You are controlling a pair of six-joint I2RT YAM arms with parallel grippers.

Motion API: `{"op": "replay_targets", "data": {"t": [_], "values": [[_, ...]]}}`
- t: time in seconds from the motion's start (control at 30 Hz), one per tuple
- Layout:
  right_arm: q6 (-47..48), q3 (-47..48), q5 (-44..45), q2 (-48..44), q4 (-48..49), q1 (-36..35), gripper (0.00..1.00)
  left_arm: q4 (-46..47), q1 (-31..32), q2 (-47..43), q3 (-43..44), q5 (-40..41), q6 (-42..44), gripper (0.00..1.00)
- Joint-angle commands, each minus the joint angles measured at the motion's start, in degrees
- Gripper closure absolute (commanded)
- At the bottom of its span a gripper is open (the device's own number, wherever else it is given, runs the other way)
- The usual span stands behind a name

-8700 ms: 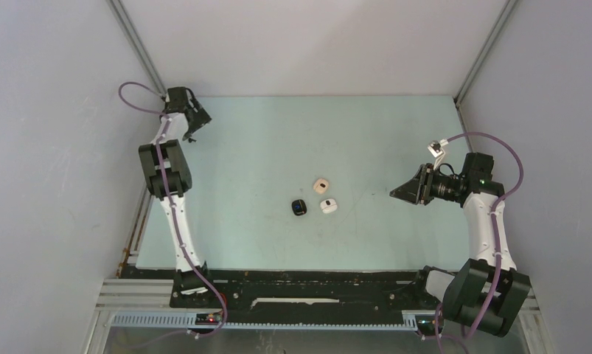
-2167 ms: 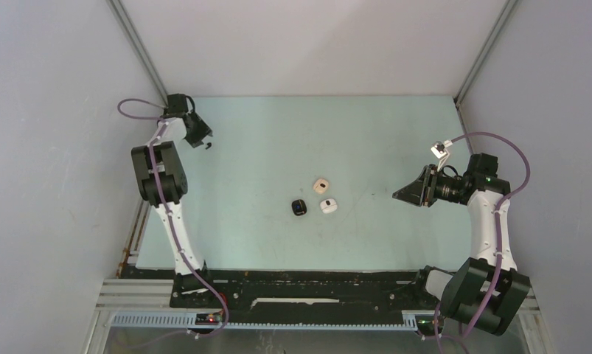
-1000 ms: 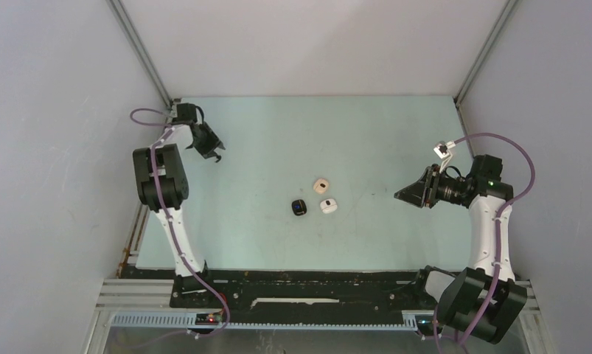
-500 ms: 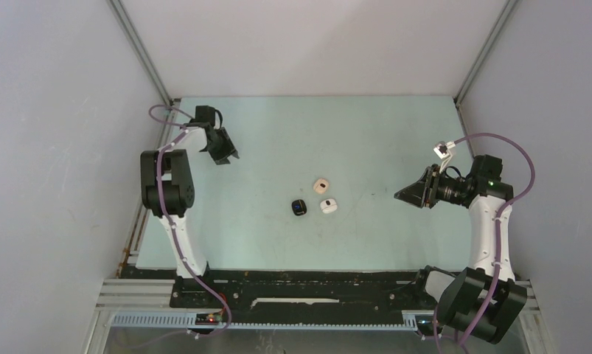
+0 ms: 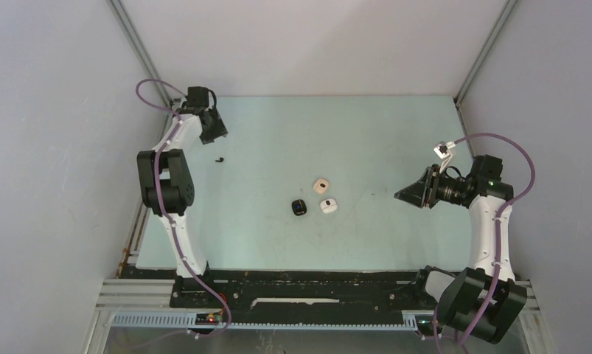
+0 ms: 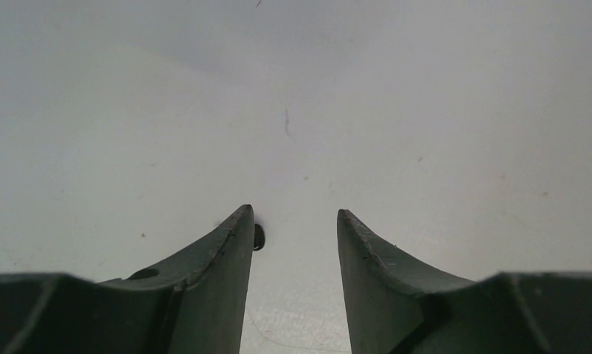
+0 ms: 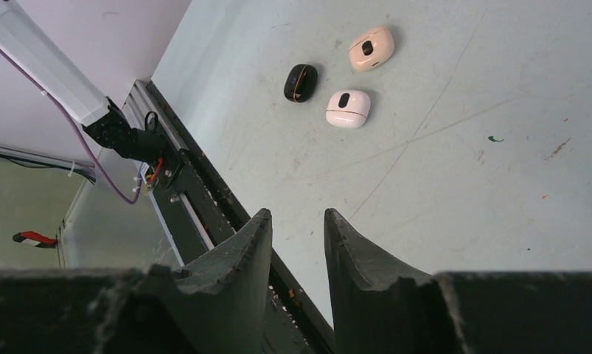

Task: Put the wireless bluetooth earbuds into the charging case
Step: Move the earbud to the center of the board.

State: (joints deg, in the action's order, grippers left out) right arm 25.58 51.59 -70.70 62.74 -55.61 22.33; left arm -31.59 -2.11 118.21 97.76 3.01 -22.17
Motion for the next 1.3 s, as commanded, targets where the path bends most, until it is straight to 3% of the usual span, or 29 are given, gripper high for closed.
{"op": "replay_targets", "data": {"t": [0.0,0.47,0.9,1.27], "values": [[1.1,2.2,-0.8,-1.4,-0.1,0.3,0.65,-3.7,-0.6,1.7,0.2,2.7,1.6,0.49],[1.3,2.2,-0.6,-0.9,-0.3,0.3,0.65,-6.7,-1.7,5.9,-0.1,-4.1,2.0,0.51],[1.5,2.2,-0.3,-0.6,-0.5,0.4,0.65,-10.8,-1.7,8.5,4.7,-4.8,2.2,0.5],[1.7,2.3,-0.5,-1.0,-0.5,0.4,0.65,-14.9,0.3,5.6,1.0,-3.8,3.3,0.61]]}}
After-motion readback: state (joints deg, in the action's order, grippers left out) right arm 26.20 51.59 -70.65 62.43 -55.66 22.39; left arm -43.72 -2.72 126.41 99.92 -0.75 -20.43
